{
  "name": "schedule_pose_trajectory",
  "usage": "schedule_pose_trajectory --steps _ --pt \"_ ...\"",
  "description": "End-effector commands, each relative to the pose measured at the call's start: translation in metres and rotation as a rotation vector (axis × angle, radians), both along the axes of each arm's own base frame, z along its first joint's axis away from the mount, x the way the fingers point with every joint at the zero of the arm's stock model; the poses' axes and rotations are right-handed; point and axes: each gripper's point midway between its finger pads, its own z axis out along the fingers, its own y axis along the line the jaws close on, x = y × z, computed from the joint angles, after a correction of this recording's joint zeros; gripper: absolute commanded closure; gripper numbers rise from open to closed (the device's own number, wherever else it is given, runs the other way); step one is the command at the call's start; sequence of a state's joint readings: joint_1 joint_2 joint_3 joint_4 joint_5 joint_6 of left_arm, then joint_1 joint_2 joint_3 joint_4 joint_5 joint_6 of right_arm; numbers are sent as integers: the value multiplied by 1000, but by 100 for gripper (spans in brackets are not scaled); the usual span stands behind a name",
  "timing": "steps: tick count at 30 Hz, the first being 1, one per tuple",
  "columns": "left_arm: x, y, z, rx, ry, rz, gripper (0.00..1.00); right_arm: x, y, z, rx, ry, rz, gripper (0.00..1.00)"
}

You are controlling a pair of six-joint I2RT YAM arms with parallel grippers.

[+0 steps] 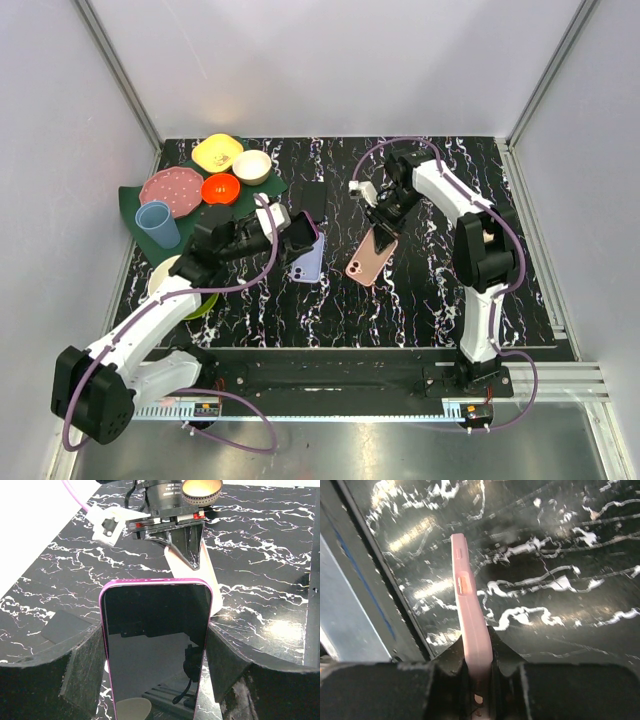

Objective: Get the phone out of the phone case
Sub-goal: Place the phone case at the center of the board.

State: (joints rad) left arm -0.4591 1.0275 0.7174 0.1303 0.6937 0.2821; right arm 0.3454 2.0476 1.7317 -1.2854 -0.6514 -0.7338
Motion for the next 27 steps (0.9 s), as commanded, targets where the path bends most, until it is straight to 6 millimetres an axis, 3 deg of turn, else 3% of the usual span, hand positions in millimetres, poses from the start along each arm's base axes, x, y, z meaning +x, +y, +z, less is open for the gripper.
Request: schedule_pose_trajectory --steps 1,5,10,14,18,24,27 --pt "8 2 41 -75 -129 20 66 -5 -32 15 -142 -68 156 100" --pt "9 4 41 -78 -125 25 66 -4 -39 11 -217 -67 220 100" --pt "10 6 38 -77 -118 29 66 -14 -28 0 -288 -74 347 100" --pt "9 7 37 -79 -117 31 67 -34 -17 3 -280 -33 461 100" --pt "9 8 38 -84 -118 31 66 -40 -6 9 -241 -36 521 100" --pt "10 10 35 -89 -112 35 67 -42 -6 6 -258 -40 566 100" --pt "10 10 35 -89 -108 33 67 -53 -6 6 -235 -19 587 100"
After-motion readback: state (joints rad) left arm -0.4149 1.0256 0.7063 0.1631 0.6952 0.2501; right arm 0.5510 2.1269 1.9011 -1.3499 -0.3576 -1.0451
